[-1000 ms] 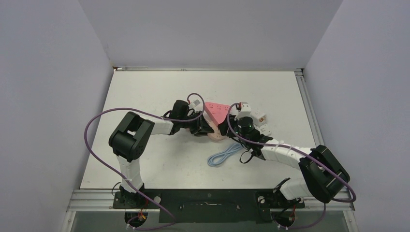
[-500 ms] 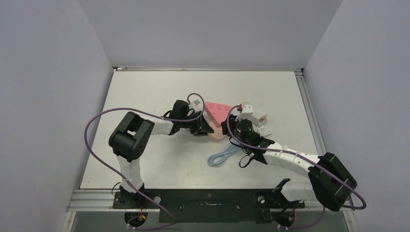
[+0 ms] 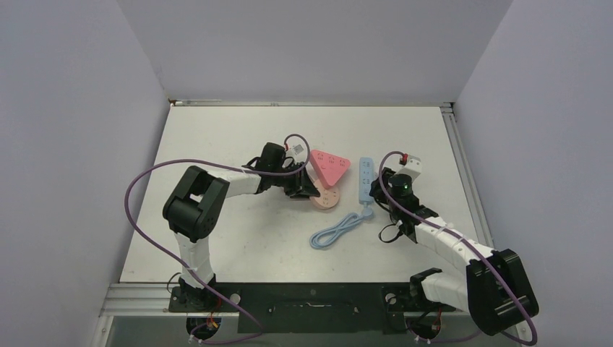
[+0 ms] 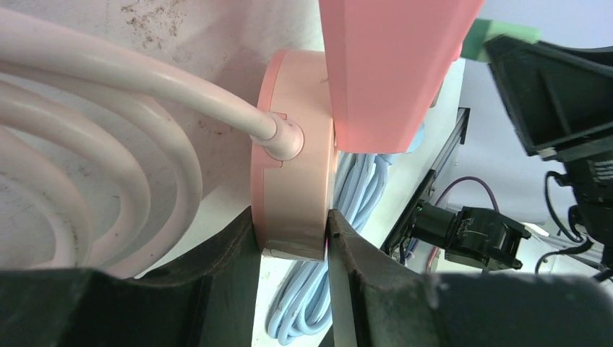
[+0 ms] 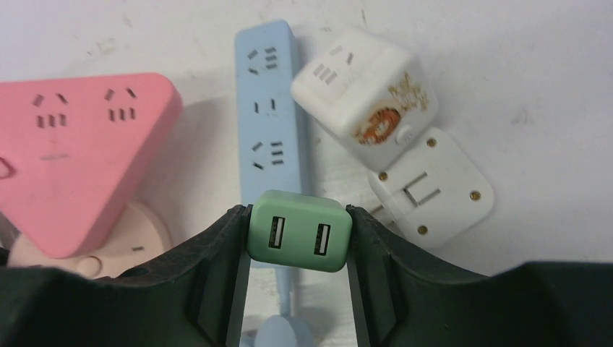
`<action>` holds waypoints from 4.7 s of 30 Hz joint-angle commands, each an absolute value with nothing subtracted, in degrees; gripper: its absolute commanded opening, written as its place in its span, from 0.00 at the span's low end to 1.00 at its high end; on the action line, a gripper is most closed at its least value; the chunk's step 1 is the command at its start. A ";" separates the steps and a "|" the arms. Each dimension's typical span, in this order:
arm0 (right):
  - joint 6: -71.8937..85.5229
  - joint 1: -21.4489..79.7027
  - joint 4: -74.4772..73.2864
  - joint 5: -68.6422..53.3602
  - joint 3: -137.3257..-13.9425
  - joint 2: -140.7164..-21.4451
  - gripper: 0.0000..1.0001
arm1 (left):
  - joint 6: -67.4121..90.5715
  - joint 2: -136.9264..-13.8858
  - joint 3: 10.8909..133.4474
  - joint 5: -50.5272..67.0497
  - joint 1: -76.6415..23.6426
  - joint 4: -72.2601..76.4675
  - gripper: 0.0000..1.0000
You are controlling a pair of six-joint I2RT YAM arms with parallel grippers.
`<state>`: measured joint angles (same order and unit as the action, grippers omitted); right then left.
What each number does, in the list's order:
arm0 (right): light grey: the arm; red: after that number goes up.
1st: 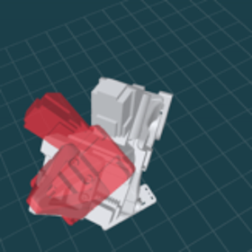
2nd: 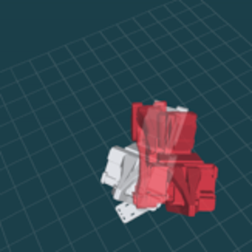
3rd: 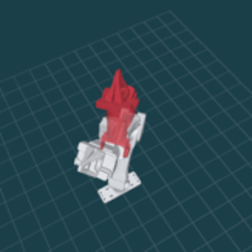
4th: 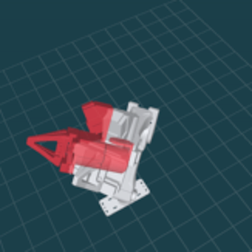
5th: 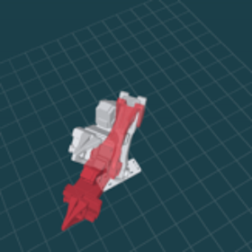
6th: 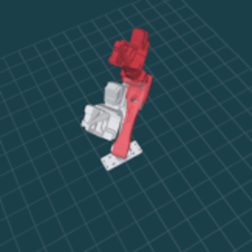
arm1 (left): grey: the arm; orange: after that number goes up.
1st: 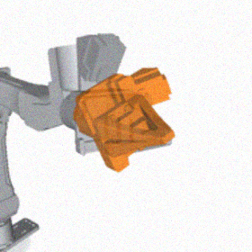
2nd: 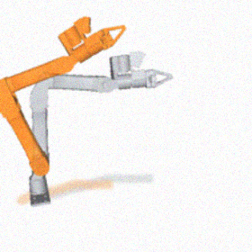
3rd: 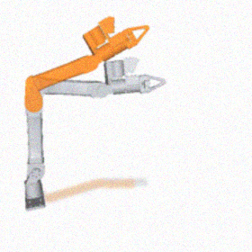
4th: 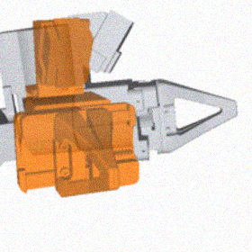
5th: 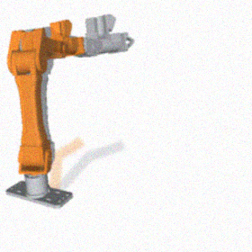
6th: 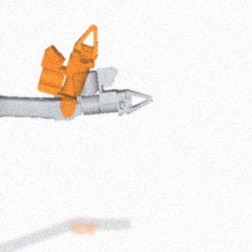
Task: Pull the plug off the socket
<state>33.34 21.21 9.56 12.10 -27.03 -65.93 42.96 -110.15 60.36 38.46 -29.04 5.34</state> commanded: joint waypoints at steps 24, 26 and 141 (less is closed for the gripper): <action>27.66 15.29 11.90 -6.18 -25.07 -57.18 0.91 | 23.15 -111.50 73.15 43.31 -28.36 -14.42 0.00; 24.69 15.25 13.43 -12.67 -26.36 -57.48 0.90 | 18.19 -112.81 76.09 42.88 -27.95 -20.26 0.00; 24.63 22.56 30.41 -61.12 -43.78 -95.07 0.05 | -4.85 -121.97 85.34 42.72 -22.68 -44.65 0.27</action>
